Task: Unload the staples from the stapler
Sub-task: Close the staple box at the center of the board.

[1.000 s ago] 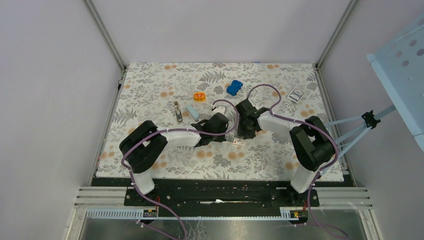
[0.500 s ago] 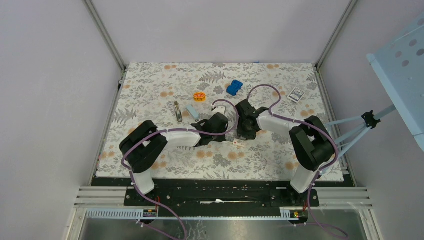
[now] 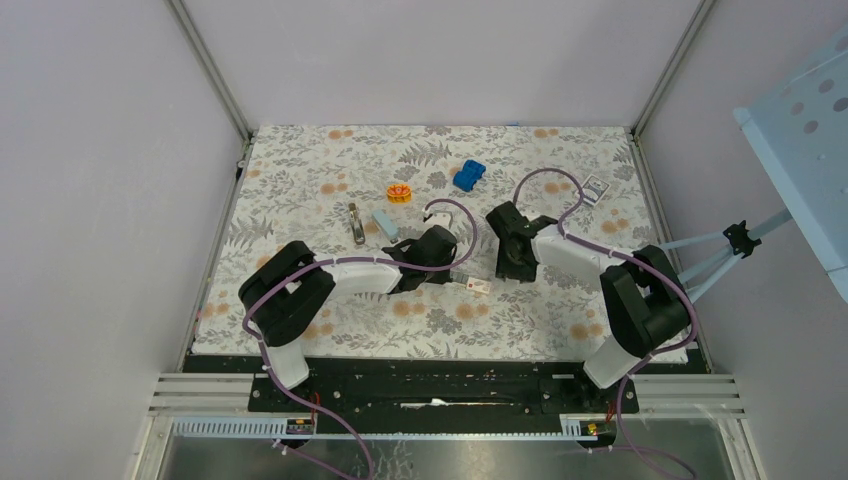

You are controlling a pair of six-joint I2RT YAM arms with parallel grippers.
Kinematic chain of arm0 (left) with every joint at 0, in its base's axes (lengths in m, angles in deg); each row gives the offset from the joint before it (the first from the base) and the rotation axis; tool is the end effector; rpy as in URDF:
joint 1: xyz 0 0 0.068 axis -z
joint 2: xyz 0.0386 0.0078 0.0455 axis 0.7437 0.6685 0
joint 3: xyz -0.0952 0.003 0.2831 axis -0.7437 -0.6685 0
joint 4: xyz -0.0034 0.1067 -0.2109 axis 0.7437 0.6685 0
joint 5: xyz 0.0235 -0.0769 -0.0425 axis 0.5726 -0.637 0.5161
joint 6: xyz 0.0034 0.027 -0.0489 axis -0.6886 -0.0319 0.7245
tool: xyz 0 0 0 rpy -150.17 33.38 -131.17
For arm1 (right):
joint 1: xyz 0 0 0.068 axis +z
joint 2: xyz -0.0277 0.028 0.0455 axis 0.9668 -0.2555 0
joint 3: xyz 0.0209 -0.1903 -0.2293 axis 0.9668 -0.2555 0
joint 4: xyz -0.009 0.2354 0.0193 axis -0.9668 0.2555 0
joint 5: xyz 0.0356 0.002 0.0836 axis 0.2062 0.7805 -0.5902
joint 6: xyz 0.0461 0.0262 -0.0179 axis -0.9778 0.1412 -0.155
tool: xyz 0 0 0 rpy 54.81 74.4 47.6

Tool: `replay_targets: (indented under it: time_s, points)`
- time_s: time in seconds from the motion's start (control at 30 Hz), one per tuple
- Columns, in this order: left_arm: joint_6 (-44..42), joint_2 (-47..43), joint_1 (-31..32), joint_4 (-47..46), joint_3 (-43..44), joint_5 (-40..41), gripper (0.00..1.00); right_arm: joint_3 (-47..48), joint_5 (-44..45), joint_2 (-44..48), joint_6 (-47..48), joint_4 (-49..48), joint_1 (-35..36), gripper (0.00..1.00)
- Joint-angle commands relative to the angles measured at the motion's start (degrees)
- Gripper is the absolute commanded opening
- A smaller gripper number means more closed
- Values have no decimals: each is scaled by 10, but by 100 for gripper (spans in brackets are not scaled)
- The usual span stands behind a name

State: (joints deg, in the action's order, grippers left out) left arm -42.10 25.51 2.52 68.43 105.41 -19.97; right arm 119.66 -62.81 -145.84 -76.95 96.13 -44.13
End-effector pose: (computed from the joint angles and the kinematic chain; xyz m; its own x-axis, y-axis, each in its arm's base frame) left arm 0.2295 -0.2662 0.1977 -0.7706 0.0229 -0.6369 0.2556 0.9265 -0.2760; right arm 0.2543 0.1408 0.2181 -0.8836 0.1347 -0.4485 0.1455 0.9893 0.0105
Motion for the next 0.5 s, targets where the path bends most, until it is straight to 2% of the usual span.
replay_targets:
  time_s: [0.0,0.23,0.47]
  points:
    - [-6,3,2,-10,12,4,2,-44,-72,23,29,15,0,46]
    - [-7,6,3,-10,13,1,2,-57,-143,7,56,24,1,45]
    - [-11,9,3,-9,15,1,2,-60,-156,0,45,4,1,42]
